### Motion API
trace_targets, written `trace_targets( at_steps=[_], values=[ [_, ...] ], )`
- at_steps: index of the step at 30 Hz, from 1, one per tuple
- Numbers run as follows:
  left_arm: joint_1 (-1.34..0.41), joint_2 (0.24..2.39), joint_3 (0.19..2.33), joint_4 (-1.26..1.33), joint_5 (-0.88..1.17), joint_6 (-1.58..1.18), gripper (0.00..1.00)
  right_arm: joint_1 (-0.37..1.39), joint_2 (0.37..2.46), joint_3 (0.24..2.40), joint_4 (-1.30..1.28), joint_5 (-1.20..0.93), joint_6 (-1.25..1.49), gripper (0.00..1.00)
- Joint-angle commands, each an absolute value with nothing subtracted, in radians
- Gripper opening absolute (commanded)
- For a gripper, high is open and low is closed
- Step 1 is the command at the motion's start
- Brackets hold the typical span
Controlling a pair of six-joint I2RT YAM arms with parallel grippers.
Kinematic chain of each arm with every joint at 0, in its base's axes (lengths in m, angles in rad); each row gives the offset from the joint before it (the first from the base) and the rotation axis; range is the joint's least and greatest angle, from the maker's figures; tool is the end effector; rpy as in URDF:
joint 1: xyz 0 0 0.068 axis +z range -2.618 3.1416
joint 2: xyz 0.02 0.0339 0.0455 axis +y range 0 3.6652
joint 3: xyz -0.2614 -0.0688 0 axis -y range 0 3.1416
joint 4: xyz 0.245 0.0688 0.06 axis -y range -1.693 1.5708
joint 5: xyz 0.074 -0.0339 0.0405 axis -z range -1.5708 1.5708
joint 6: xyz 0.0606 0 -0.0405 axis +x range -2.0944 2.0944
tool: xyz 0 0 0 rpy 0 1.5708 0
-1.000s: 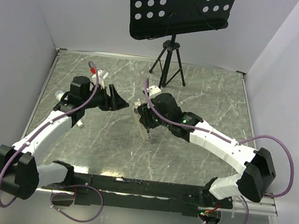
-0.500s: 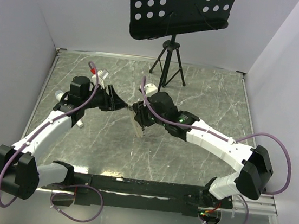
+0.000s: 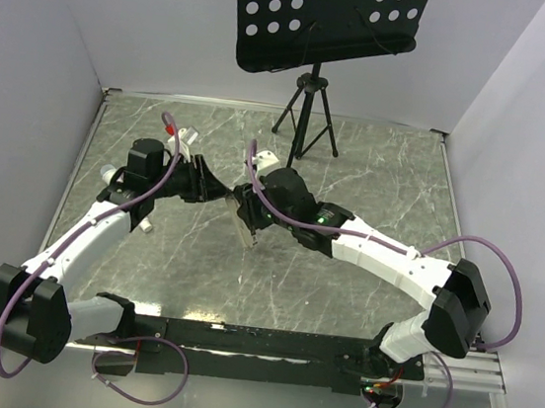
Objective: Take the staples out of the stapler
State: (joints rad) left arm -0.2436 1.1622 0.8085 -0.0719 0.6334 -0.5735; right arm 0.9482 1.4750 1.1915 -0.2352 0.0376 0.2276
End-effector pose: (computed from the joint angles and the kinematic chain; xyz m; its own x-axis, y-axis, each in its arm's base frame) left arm 0.2618 -0.1020 0.2741 -0.7259 -0.2702 -0.6325 0.3854 0.6019 -0.6994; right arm 0.2140 0.2943 0.2961 -0.4605 -0.2549 -0.8503 -0.7071 0.6844 0.1778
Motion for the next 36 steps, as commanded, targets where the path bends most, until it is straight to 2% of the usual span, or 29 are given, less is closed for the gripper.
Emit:
trace_targets(
  at_steps=[1,11,15,17,18,19,20,21,22,25,26,29,36],
  values=[
    [-0.245,1.169,0.841,-0.080,0.629,-0.575,0.43,0.965,1.457,1.256,-0.097,0.066,0.247,0.08],
    [-0.245,1.164,0.833,-0.057,0.666,-0.574,0.45,0.976,1.473,1.230,-0.032,0.005,0.230,0.09],
    [-0.247,1.152,0.827,-0.038,0.698,-0.563,0.36,0.980,1.499,1.247,-0.041,0.006,0.241,0.11],
    [-0.248,1.135,0.819,-0.028,0.701,-0.555,0.22,0.980,1.503,1.249,-0.046,0.005,0.248,0.15],
    [-0.249,1.131,0.816,-0.025,0.701,-0.551,0.17,0.980,1.505,1.252,-0.054,0.017,0.255,0.19],
    [-0.250,1.121,0.815,-0.023,0.703,-0.540,0.06,0.980,1.506,1.258,-0.078,0.029,0.261,0.23],
    [-0.250,1.117,0.813,-0.020,0.704,-0.535,0.01,0.980,1.511,1.275,-0.099,0.037,0.274,0.35],
    [-0.252,1.114,0.811,-0.020,0.703,-0.534,0.01,0.979,1.512,1.285,-0.118,0.061,0.278,0.42],
    [-0.252,1.109,0.808,-0.018,0.704,-0.529,0.01,0.979,1.516,1.298,-0.156,0.072,0.276,0.55],
    [-0.255,1.108,0.807,-0.017,0.710,-0.523,0.01,0.977,1.509,1.331,-0.186,0.090,0.259,0.74],
    [-0.255,1.108,0.807,-0.015,0.713,-0.523,0.01,0.977,1.512,1.348,-0.205,0.095,0.250,0.75],
    [-0.256,1.101,0.804,-0.009,0.715,-0.523,0.01,0.976,1.531,1.394,-0.267,0.120,0.235,0.75],
    [-0.259,1.088,0.795,-0.008,0.735,-0.520,0.01,0.971,1.577,1.436,-0.295,0.106,0.210,0.61]
  ],
)
